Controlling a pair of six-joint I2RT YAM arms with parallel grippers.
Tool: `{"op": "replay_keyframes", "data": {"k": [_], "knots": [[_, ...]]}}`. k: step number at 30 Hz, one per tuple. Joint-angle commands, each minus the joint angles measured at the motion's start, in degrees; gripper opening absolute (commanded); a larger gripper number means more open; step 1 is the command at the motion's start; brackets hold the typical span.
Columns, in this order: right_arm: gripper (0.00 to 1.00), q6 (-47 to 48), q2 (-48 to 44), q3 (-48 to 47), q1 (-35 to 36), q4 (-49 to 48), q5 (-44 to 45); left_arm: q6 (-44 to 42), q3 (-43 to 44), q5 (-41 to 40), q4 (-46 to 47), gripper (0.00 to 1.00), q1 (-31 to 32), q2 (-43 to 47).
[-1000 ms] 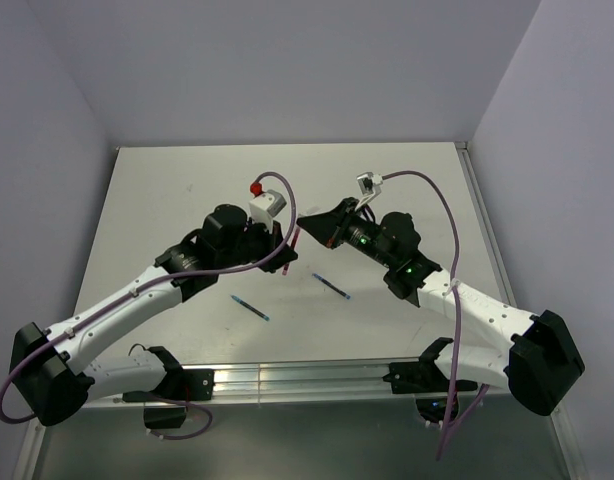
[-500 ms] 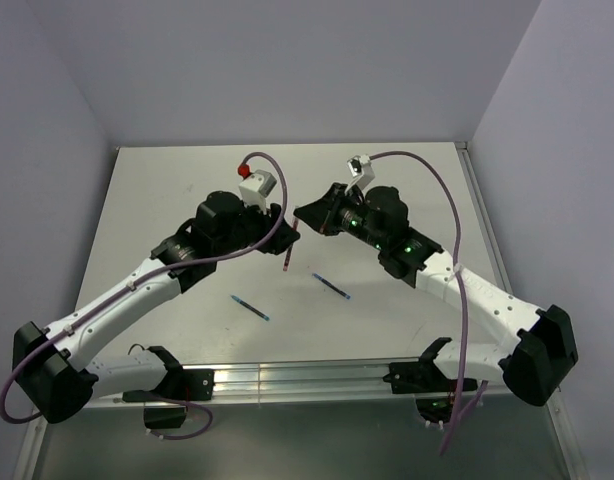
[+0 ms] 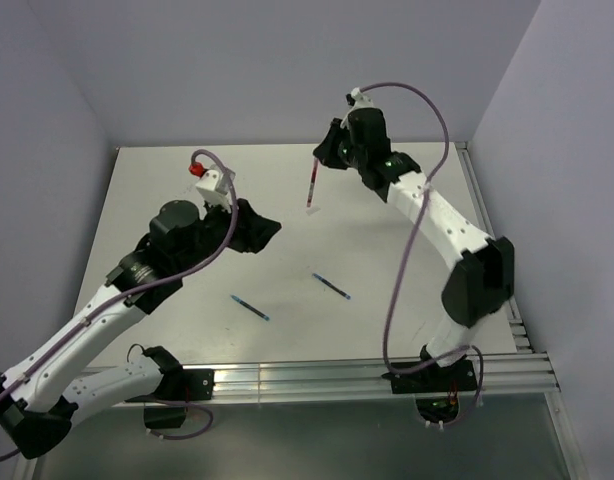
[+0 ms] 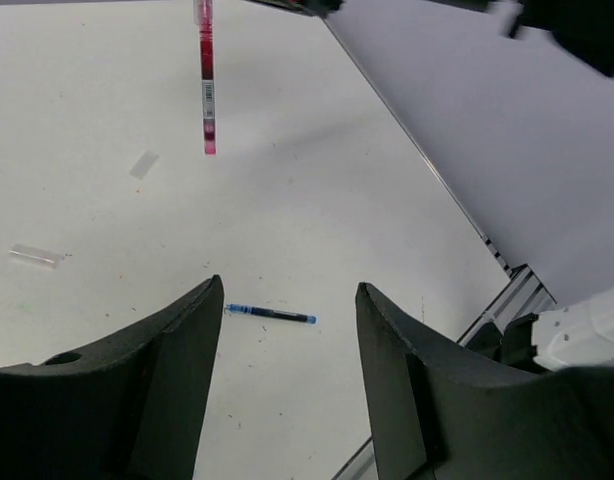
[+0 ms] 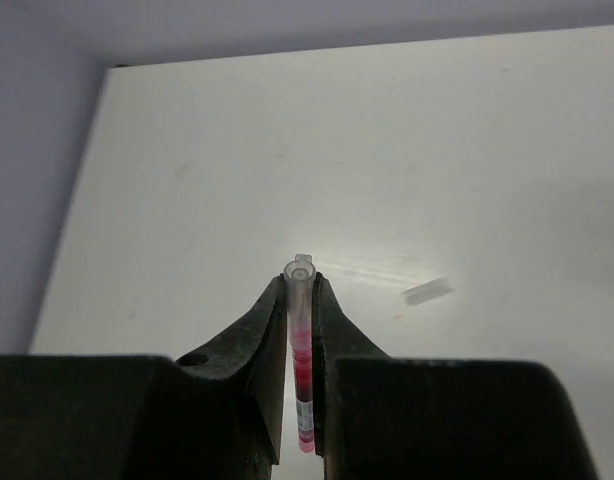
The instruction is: Insert the pens into the pen caps
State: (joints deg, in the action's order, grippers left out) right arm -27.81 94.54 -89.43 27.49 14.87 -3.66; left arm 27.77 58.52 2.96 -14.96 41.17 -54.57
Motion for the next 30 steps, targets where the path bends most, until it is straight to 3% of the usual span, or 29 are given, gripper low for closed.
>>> {"op": "replay_keyframes", "data": {"k": [1, 6, 12, 22, 30], "knots": [[0.0, 7.4, 12.1, -7.5, -6.5, 9.0, 2.6, 1.7, 0.6, -2.7, -3.7, 0.61, 0.0, 3.1], [0.0, 10.6, 26.9, -18.6, -8.1, 15.1, 3.6, 1.8, -0.1, -2.7, -7.3, 0.6, -0.1, 6.9], [0.0, 11.7, 37.5, -29.0, -8.7, 21.6, 5.7, 0.5, -0.6, -2.7, -9.5, 0.61, -0.1, 9.7], [0.01, 13.0, 39.8, -27.8, -8.7, 23.5, 8.8, 0.6, -2.1, -2.7, -8.2, 0.61, -0.1, 10.2], [0.09, 13.0, 40.8, -26.9, -8.6, 23.5, 9.0, 1.0, -2.6, -2.6, -7.8, 0.61, -0.1, 9.5]]}}
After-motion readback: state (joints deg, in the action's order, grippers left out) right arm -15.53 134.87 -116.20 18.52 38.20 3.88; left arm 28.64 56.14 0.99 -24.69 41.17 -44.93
